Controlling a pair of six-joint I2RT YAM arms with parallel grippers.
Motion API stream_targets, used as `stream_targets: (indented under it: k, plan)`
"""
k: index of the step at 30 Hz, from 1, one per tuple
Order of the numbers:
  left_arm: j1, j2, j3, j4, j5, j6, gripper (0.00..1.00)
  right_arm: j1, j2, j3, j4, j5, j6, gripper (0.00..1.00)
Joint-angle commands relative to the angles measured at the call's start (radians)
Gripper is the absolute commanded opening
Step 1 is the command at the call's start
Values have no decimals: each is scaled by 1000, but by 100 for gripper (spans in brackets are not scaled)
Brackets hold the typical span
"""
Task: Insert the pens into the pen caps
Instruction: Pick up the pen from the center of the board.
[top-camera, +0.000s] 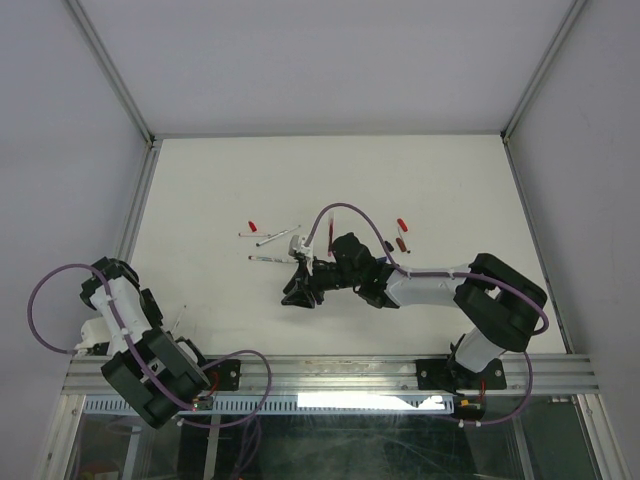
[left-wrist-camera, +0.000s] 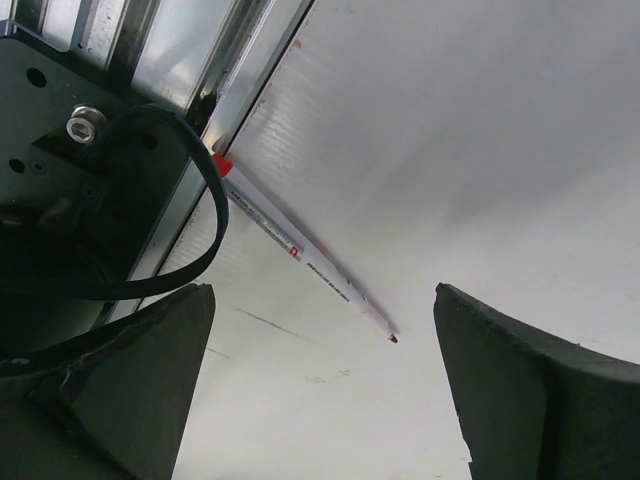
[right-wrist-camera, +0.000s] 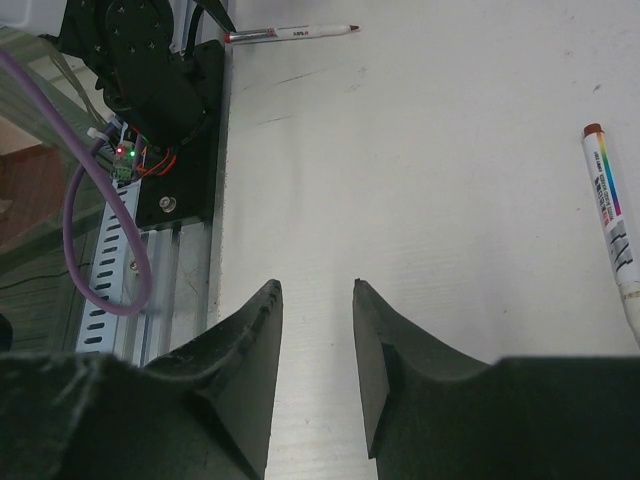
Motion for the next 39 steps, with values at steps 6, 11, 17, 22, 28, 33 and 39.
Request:
stream_targets:
  k: [6, 11, 17, 22, 28, 33, 39]
  plan:
    - [-1, 35, -11, 61, -15, -58, 94, 3, -7, 36, 21, -4, -3, 37]
    - [-1, 70, -44, 107, -4, -83, 92, 3, -8, 40, 3, -6, -17, 37]
    - [-1, 113, -80, 164, -14, -101, 88, 3, -8, 44, -24, -10, -34, 37]
    - [-1, 146, -102, 210, -11, -109, 76, 3, 0, 58, -42, -11, -46, 37]
    - [-1, 145, -127, 248, -8, -111, 55, 4, 10, 79, -64, -11, -62, 37]
    - [-1, 123, -148, 271, -2, -109, 34, 3, 16, 88, -70, -12, -64, 37]
    - [-3, 49, -194, 352, 52, -39, 12, 2, 7, 81, -75, -3, -69, 37]
